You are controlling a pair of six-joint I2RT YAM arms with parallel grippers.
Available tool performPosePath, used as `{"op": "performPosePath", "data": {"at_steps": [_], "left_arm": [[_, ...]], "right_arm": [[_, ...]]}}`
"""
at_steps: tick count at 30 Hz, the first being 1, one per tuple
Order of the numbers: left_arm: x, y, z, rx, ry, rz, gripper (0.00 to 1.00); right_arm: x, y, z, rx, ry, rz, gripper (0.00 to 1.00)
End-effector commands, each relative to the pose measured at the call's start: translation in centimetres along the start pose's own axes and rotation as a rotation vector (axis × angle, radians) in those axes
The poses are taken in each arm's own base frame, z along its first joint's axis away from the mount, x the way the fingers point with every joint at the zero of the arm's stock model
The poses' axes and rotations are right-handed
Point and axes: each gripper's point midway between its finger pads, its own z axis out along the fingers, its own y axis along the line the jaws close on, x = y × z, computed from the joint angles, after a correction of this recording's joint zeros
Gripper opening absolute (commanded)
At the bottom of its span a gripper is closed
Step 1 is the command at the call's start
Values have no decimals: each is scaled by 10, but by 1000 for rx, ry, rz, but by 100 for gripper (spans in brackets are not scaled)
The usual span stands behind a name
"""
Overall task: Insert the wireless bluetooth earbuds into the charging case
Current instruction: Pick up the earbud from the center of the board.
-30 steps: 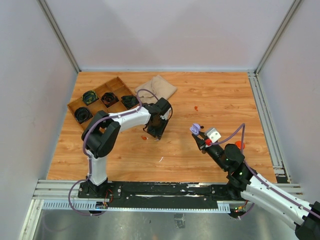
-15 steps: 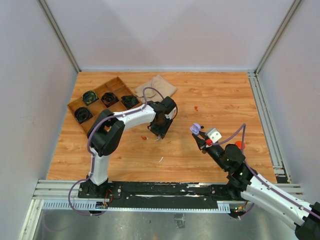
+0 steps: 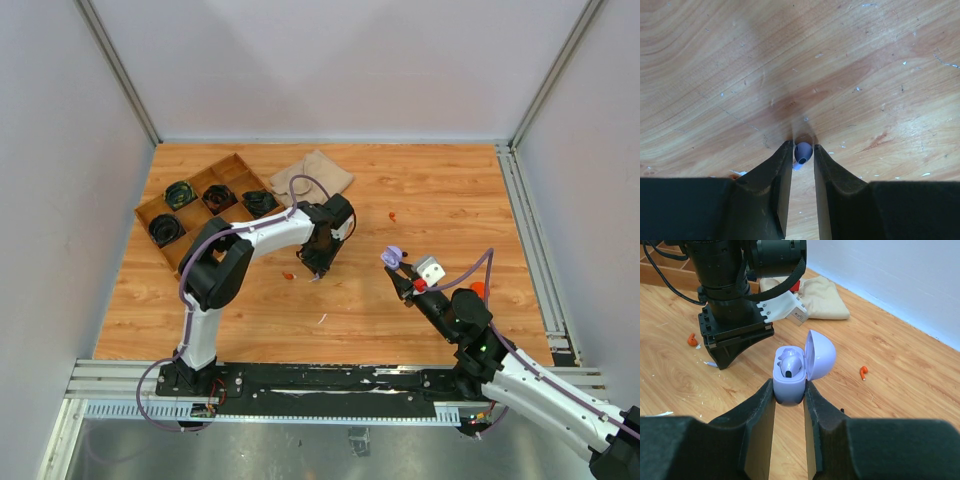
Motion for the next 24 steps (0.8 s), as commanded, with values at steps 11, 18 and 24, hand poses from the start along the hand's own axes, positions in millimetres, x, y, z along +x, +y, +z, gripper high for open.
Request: {"op": "performPosePath", "data": {"at_steps": [11,18,24], "left_arm": [[-7,-1,-17,0,-52,15,15],[-25,-5,-49,40,-191,-6,14],[-39,-8,-84,84,-357,-40,14]], "right_arm": [[-10,3,3,-14,-40,7,1],[-17,14,9,-71,-72,14,1],[-24,20,14,-102,-95,22,1]]}}
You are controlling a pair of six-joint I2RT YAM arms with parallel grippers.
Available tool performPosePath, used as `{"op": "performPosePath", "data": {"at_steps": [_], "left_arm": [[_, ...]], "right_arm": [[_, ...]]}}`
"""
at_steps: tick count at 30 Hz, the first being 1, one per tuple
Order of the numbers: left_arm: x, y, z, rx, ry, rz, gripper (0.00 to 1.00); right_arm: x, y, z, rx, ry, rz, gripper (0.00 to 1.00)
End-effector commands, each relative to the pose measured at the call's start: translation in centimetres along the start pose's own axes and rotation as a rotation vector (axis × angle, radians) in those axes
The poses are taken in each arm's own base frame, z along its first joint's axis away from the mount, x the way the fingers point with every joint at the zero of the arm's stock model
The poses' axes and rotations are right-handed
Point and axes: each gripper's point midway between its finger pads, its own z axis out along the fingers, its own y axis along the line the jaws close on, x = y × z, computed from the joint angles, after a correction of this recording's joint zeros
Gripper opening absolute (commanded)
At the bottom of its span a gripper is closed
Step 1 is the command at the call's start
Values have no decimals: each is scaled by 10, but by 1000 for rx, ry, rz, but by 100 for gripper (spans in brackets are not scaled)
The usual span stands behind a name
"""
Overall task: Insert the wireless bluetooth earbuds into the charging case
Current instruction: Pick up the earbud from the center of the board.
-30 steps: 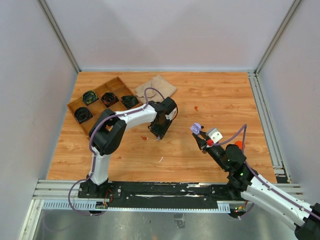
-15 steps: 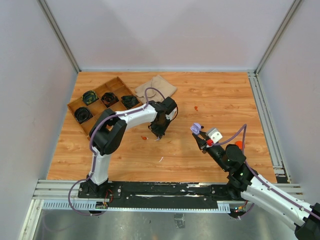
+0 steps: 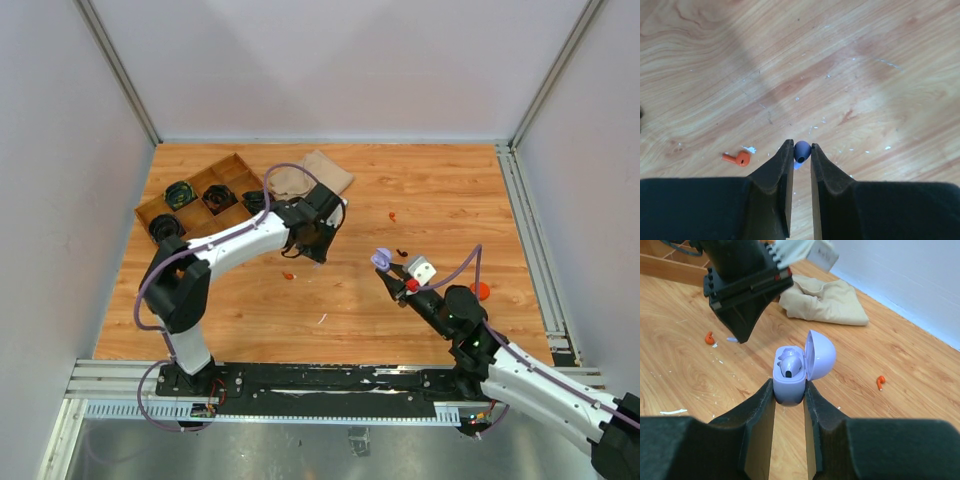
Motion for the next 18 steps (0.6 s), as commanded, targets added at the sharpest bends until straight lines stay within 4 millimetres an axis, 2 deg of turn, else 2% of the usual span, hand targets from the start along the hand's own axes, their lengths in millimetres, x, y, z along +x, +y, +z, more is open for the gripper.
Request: {"op": "performPosePath", "data": {"at_steps": [1,5,10,18], "left_arm": [[-29,-9,-32,51,-187,-34,14],[-46,-9,-57,83,-322,-68,13],[-64,-14,-99,148,-509,-95,13],[-75,-36,-159,330,-735,-62,13]], "right_arm": [[-26,4,6,-25,-93,24,1],[-29,7,10,-39,-108,41,1],[-36,10,16,-58,-129,51,1],[-52,17,26,-95,-177,84,1]]}}
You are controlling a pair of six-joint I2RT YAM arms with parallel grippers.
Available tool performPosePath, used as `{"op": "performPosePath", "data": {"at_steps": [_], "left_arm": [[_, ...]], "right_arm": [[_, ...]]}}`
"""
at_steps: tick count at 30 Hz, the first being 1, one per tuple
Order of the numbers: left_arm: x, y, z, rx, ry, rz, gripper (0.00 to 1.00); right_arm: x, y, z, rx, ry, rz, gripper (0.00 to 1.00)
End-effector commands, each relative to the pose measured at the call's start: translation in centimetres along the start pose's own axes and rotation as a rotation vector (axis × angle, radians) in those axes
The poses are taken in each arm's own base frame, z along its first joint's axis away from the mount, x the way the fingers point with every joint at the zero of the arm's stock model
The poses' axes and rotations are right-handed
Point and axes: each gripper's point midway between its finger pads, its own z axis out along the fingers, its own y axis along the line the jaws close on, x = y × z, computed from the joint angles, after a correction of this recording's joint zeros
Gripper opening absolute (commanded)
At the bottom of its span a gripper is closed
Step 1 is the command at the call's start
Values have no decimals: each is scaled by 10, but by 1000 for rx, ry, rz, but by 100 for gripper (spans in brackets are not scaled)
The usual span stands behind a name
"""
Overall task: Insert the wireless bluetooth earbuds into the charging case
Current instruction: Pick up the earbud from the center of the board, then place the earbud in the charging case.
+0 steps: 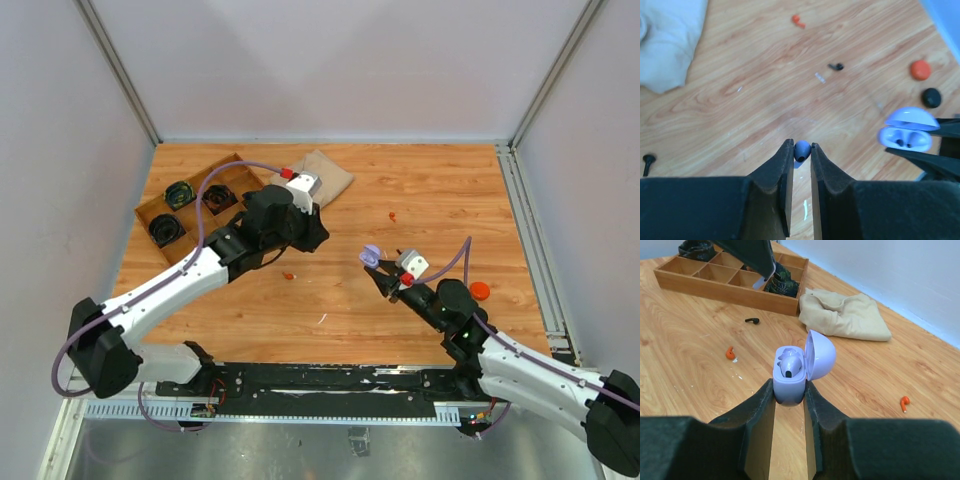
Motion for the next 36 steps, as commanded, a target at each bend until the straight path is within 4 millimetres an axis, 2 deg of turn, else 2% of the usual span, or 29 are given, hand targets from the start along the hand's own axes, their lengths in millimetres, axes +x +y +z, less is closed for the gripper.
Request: {"op": "performPosePath", "data": {"at_steps": [1,12,22,28,36], "left_arm": [[-38,-29,-19,153,-173,-9,13],[-61,-66,-62,378,-347,-26,15],[-63,-86,-97,540,-462,-41,17],[-60,-93,-100,599,-475,-52,17],[-60,-103,-101,662,-474,-50,18]], "right_arm": [[-44,3,10,-26,-139,41,1],[-67,12,19,-83,-236,90,1],[-97,22,21,-151,-339,106,1],[-114,28,21,-202,-383,103,1],[-121,35,23,-245,-402,114,1]]}}
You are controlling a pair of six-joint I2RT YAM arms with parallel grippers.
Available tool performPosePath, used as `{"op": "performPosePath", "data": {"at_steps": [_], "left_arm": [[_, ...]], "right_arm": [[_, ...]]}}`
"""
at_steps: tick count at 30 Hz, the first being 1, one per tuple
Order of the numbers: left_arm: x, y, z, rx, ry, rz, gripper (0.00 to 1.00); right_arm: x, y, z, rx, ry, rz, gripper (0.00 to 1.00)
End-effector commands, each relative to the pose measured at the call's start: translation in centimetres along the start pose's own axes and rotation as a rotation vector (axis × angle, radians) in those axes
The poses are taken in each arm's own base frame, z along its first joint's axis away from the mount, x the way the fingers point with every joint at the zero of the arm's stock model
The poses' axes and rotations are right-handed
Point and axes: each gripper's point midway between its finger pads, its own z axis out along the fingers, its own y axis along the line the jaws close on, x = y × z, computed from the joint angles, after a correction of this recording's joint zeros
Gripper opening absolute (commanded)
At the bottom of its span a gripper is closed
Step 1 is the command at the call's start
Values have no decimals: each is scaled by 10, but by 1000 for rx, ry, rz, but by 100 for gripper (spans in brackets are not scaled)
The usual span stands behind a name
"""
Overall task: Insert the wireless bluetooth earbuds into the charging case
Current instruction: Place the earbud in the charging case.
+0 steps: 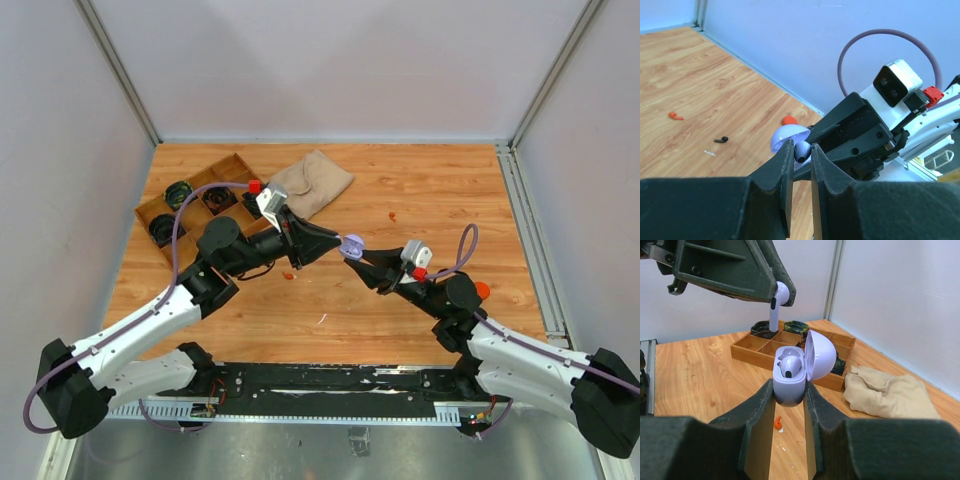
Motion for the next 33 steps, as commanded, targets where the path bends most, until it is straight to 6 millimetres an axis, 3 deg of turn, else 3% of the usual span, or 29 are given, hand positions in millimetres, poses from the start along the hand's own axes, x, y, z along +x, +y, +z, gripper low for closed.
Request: {"op": "performPosePath", "data": {"at_steps": [1,33], "left_arm": [[-9,-14,3,78,-37,6,18],[17,-9,8,90,28,-49,18]], "right_arm": [[-31,4,9,-39,-98,-2,1],[-40,6,12,-43,-137,33,1]]}}
